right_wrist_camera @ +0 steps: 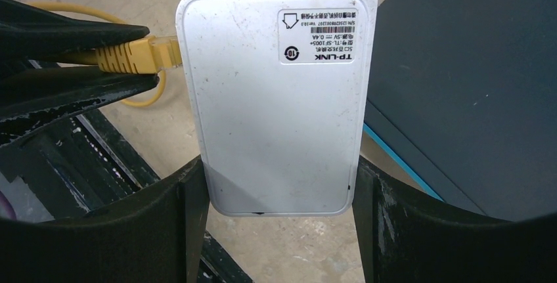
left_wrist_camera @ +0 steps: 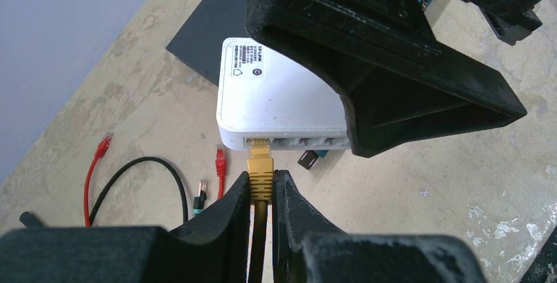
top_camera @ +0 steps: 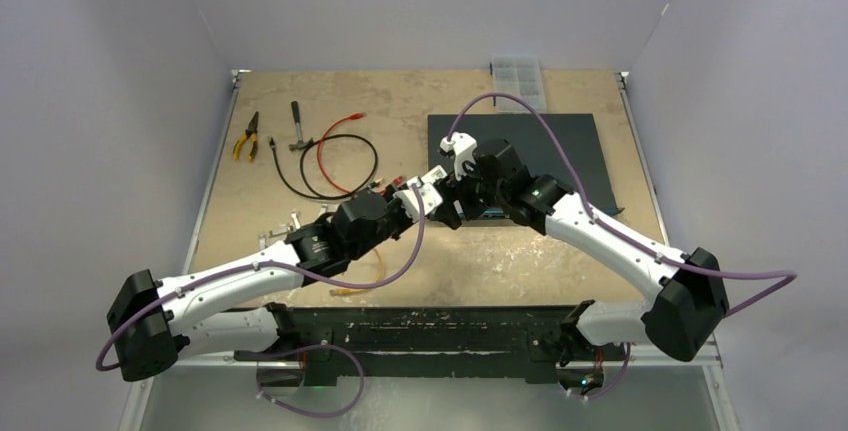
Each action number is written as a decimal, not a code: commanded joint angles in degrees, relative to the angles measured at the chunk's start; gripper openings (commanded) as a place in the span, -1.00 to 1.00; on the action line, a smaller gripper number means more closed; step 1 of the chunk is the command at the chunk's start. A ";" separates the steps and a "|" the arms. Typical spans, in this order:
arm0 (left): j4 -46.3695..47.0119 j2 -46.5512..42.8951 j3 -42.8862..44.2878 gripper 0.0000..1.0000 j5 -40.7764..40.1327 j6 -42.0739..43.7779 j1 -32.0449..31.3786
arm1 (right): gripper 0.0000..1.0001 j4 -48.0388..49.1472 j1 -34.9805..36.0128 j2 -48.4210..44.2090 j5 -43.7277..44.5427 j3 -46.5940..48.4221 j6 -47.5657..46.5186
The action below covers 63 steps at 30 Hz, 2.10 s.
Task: Insert the plug into the switch port
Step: Insert the connector into the switch port.
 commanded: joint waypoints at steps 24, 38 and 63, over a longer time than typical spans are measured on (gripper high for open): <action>14.05 3.52 3.51 -1.00 17.50 2.50 -0.93 | -1.00 13.27 6.76 -4.20 -22.46 0.49 -0.21; 13.05 8.35 7.24 -1.00 26.68 4.19 2.45 | -1.00 15.23 7.68 -6.15 -25.90 -0.29 0.02; 0.25 -0.31 -4.16 -1.00 12.51 -19.47 -0.29 | -1.00 26.31 7.68 -3.13 -24.62 -10.57 9.06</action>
